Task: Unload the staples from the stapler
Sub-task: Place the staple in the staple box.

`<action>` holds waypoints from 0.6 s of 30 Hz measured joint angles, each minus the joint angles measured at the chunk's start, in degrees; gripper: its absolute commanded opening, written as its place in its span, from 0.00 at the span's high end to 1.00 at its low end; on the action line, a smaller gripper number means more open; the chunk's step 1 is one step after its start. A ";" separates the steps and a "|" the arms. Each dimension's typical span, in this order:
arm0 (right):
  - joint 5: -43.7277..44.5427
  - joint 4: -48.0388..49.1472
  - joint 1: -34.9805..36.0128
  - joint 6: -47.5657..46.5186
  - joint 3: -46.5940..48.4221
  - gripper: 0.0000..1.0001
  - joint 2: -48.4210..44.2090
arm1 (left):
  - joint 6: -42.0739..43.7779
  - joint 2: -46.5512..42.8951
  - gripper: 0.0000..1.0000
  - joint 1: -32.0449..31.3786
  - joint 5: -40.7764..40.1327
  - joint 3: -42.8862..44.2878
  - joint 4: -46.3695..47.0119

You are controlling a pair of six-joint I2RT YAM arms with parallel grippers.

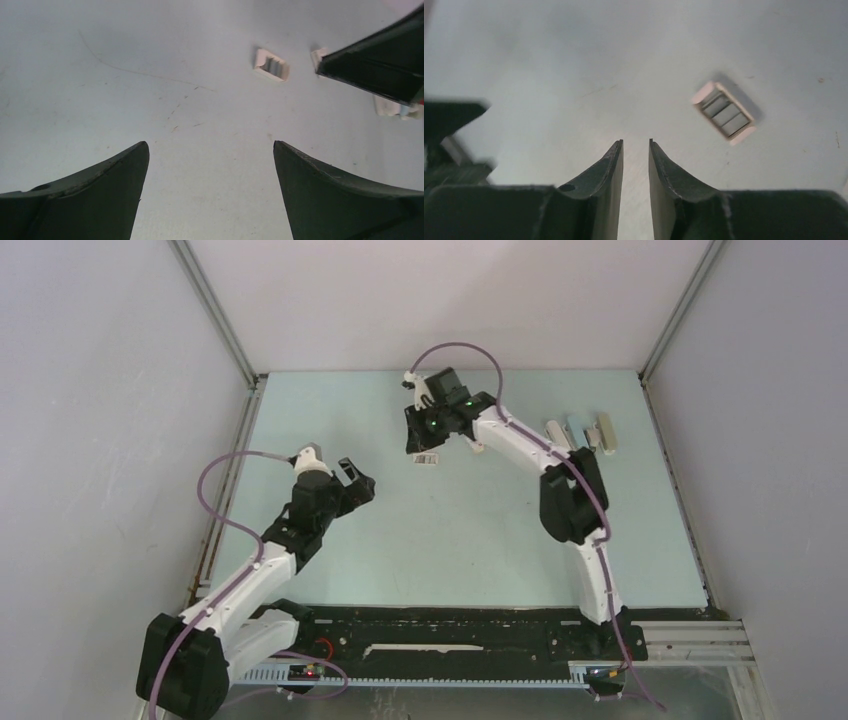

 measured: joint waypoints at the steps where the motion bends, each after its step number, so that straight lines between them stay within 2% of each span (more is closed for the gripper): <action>1: -3.06 -0.50 -0.35 -2.03 -0.94 0.59 -2.05 | 0.00 -0.15 0.00 0.04 0.68 0.00 0.74; 7: -20.74 -1.66 -6.21 -14.75 -12.87 0.45 -18.82 | -0.07 -1.79 0.00 0.33 4.31 0.00 4.00; 13: -28.20 -3.28 -13.57 -24.63 -28.68 0.40 -34.16 | -1.09 -6.45 0.00 0.87 6.93 -0.02 6.19; 18: -33.00 -5.53 -18.12 -29.68 -38.71 0.35 -42.27 | -2.56 -10.29 0.00 2.16 8.90 -0.02 9.14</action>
